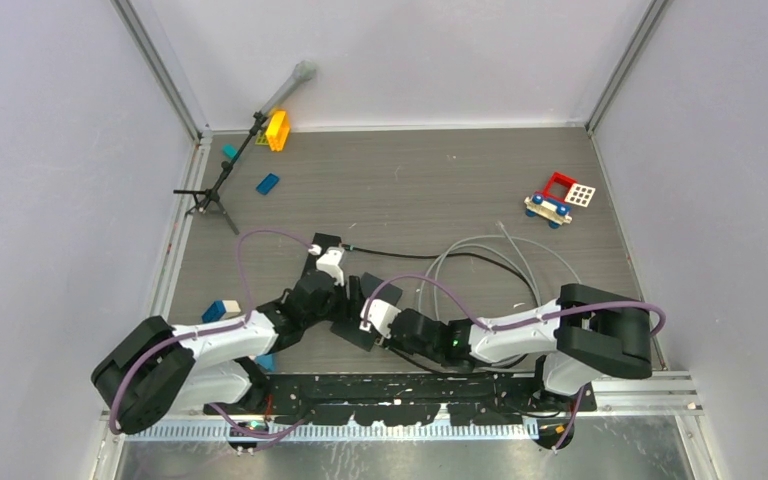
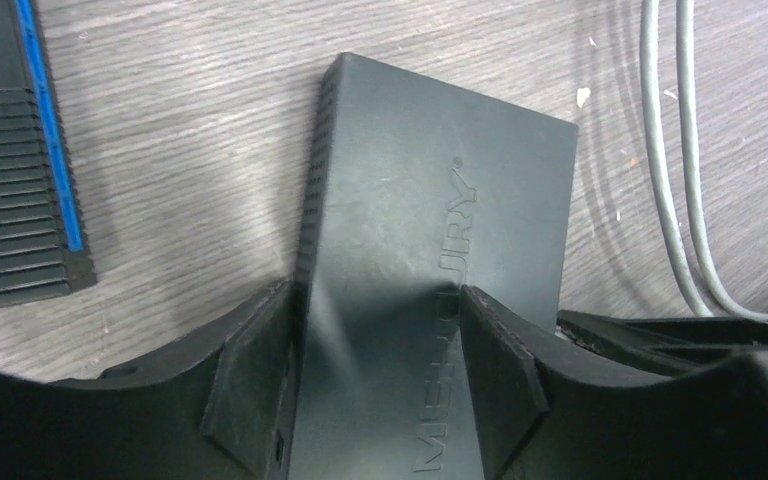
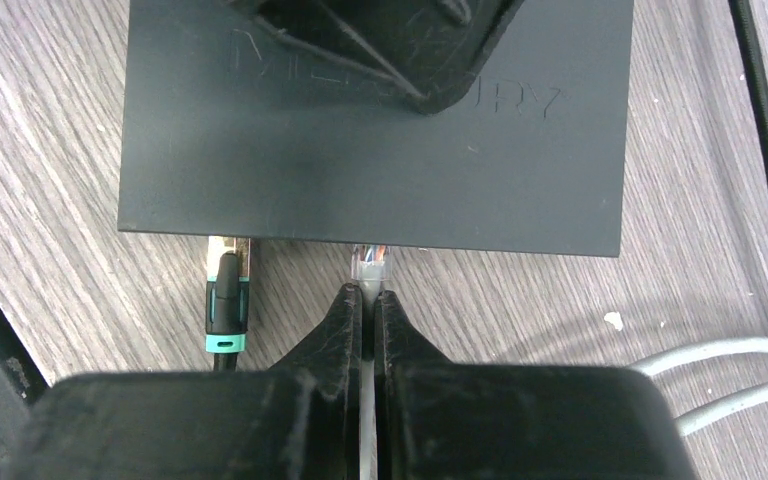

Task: Insert the plug into the switch port
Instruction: Insert the connector into the switch port.

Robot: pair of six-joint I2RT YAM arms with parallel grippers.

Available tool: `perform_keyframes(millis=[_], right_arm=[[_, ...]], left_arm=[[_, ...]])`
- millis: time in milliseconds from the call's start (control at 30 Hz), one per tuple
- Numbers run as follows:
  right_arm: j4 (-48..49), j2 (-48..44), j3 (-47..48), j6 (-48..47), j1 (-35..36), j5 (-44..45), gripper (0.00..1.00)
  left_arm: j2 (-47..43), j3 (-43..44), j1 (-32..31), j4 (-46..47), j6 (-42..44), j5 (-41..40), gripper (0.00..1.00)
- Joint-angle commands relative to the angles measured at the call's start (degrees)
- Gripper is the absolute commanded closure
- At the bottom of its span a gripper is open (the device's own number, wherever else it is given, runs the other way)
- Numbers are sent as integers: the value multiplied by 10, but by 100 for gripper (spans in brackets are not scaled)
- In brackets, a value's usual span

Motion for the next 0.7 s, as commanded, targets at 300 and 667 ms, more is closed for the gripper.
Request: perform_keyframes(millis=[300, 667], right_arm=[[-82, -45, 32, 1, -3, -80, 68], [-154, -168, 102, 93, -99, -65, 33]], left_arm=[[-127, 111, 70, -203, 30, -50, 8], [-82, 234, 142, -186, 94, -160, 8]])
